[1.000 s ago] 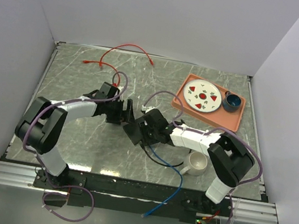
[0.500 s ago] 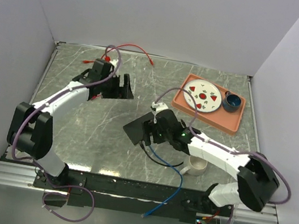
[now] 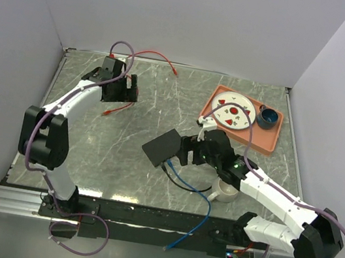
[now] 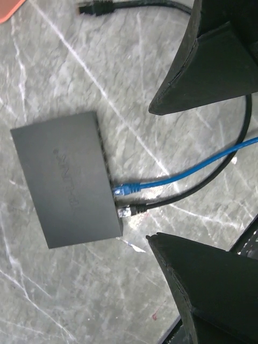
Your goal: Insert the plug into the switch port
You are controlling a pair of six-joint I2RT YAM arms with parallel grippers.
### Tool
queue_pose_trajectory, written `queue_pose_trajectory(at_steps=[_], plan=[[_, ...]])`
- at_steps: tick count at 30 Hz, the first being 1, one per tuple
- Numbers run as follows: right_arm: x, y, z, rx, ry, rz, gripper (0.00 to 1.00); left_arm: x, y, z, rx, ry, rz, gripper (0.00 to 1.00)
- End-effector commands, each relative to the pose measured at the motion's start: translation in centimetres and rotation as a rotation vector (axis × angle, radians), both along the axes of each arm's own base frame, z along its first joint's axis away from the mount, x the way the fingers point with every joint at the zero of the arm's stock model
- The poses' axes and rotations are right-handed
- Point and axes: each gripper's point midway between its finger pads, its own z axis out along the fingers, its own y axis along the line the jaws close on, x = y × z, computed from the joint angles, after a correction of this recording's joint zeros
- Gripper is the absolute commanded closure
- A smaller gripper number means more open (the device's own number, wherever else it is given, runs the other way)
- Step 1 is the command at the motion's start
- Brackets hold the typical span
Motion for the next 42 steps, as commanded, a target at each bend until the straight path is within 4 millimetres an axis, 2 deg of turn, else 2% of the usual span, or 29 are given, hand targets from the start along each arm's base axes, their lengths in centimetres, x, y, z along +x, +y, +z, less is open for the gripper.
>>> queue_pose_trajectory(at_steps=[1, 6, 14, 15, 25, 28, 30, 31, 32, 35, 37, 38, 40, 41, 42], plan=[[0.1, -0.7, 0.7, 0.038, -0.022, -0.005, 0.01, 0.7, 2.9, -1.8, 0.109, 0.034, 0.065, 0.01], [0.1, -0.9, 0.3, 0.041, -0.017, -0.005, 0.01, 1.8, 3.6, -4.2, 0.143, 0.070, 0.102, 0.01], [0.0, -1.4, -0.3, 0.032, -0.008, -0.015, 0.01, 3.9, 4.4, -6.1, 0.209, 0.079, 0.133, 0.01], [-0.2, -1.3, -0.3, 0.040, 0.001, 0.000, 0.01, 4.0, 4.5, -7.0, 0.220, 0.095, 0.133, 0.01], [-0.2, -1.9, -0.2, 0.039, -0.005, -0.013, 0.01, 4.5, 5.1, -11.0, 0.260, 0.147, 0.149, 0.03], [-0.2, -2.1, -0.2, 0.040, -0.008, -0.019, 0.01, 4.1, 4.6, -11.7, 0.234, 0.164, 0.136, 0.11], [-0.2, -2.2, -0.3, 0.038, -0.008, -0.023, 0.01, 3.8, 4.2, -12.2, 0.213, 0.176, 0.125, 0.27], [-0.2, -2.3, -0.4, 0.036, -0.005, -0.023, 0.01, 3.7, 3.9, -12.3, 0.206, 0.179, 0.119, 0.38], [-0.2, -2.3, -0.3, 0.038, -0.006, -0.023, 0.01, 3.5, 4.0, -12.6, 0.202, 0.187, 0.120, 0.63], [-0.2, -2.3, -0.3, 0.039, -0.007, -0.023, 0.01, 3.3, 3.6, -12.7, 0.185, 0.199, 0.107, 0.89], [-0.3, -2.3, -0.3, 0.039, -0.007, -0.023, 0.01, 3.2, 3.5, -12.5, 0.180, 0.206, 0.105, 0.91], [-0.3, -2.4, -0.3, 0.036, -0.007, -0.025, 0.01, 3.7, 3.3, -11.6, 0.171, 0.187, 0.103, 0.97], [-0.3, -2.5, -0.2, 0.037, -0.010, -0.026, 0.01, 3.7, 3.1, -10.5, 0.165, 0.184, 0.100, 0.99], [-0.3, -2.5, -0.2, 0.037, -0.012, -0.024, 0.01, 4.4, 2.9, -8.5, 0.150, 0.142, 0.102, 0.99], [-0.3, -2.6, -0.2, 0.037, -0.013, -0.027, 0.01, 4.6, 2.9, -7.4, 0.144, 0.124, 0.103, 0.99]])
